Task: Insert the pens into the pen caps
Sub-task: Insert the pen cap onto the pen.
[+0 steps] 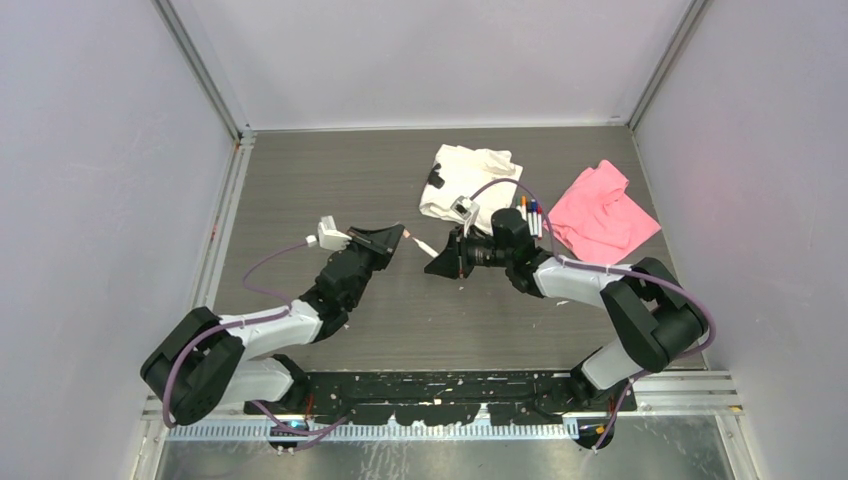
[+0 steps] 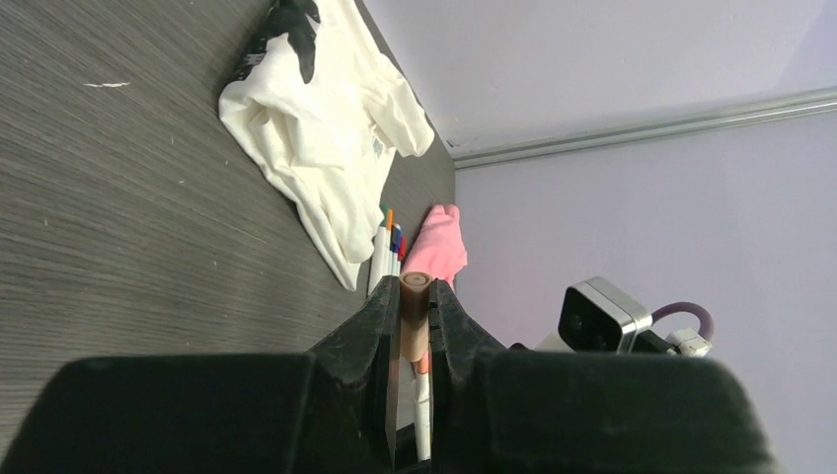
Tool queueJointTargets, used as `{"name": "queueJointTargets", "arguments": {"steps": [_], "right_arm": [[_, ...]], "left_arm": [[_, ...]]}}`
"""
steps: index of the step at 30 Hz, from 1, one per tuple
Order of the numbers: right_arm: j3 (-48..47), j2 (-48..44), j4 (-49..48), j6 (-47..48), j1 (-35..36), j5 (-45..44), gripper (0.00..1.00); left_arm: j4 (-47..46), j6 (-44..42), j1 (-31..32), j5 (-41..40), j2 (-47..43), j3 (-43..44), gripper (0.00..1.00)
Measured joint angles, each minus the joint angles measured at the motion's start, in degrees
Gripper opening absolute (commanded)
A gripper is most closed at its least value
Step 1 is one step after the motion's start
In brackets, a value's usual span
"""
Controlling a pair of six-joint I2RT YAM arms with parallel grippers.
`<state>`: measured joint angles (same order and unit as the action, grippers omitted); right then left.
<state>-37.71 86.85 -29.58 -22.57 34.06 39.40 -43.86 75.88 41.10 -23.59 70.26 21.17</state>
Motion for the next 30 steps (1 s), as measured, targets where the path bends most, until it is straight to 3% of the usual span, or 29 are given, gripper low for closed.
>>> {"name": "queueJointTargets", "arguments": {"steps": [30], "right_arm": [[0.00, 0.55, -0.85, -2.71, 0.74, 0.02, 0.01]], "left_arm": [[-2.71, 0.90, 0.52, 0.15, 1.97, 0.00, 0.01]]}}
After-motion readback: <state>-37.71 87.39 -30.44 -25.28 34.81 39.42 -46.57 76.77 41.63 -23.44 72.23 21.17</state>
